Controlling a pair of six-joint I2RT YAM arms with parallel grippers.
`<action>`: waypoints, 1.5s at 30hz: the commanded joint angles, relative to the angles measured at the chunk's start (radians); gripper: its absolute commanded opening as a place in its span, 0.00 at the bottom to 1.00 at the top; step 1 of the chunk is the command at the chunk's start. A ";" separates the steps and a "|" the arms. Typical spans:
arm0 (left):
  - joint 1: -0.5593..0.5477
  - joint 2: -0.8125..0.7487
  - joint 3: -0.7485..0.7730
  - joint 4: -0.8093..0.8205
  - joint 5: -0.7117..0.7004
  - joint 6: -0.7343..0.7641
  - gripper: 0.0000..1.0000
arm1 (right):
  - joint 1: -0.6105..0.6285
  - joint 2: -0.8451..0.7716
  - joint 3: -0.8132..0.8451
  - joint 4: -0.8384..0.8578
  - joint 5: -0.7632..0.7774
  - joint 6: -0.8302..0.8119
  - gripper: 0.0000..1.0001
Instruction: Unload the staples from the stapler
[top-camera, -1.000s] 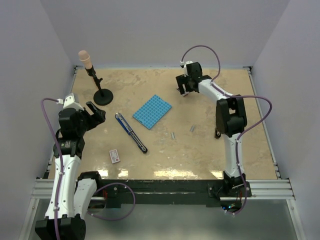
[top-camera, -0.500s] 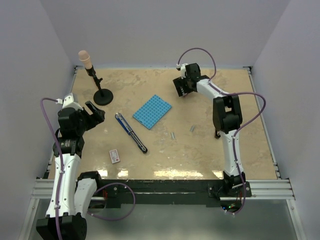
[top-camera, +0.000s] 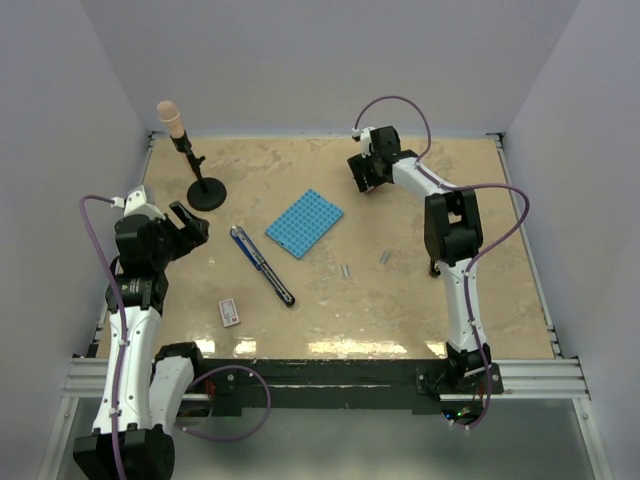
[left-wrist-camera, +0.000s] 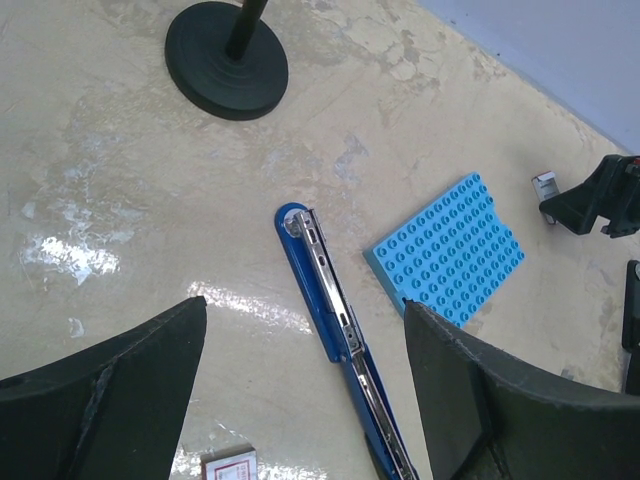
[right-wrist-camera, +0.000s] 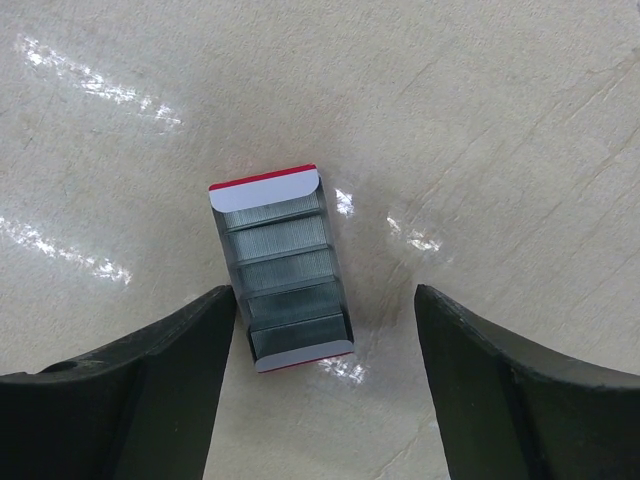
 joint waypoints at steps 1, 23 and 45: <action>0.012 -0.004 0.013 0.034 0.017 0.024 0.84 | 0.004 0.011 0.044 -0.010 -0.029 -0.011 0.74; 0.013 -0.016 0.013 0.031 0.014 0.026 0.84 | 0.003 -0.009 0.027 -0.045 -0.069 -0.002 0.55; 0.015 -0.017 0.007 0.040 0.040 0.023 0.84 | 0.017 -0.229 -0.286 0.007 -0.008 0.142 0.42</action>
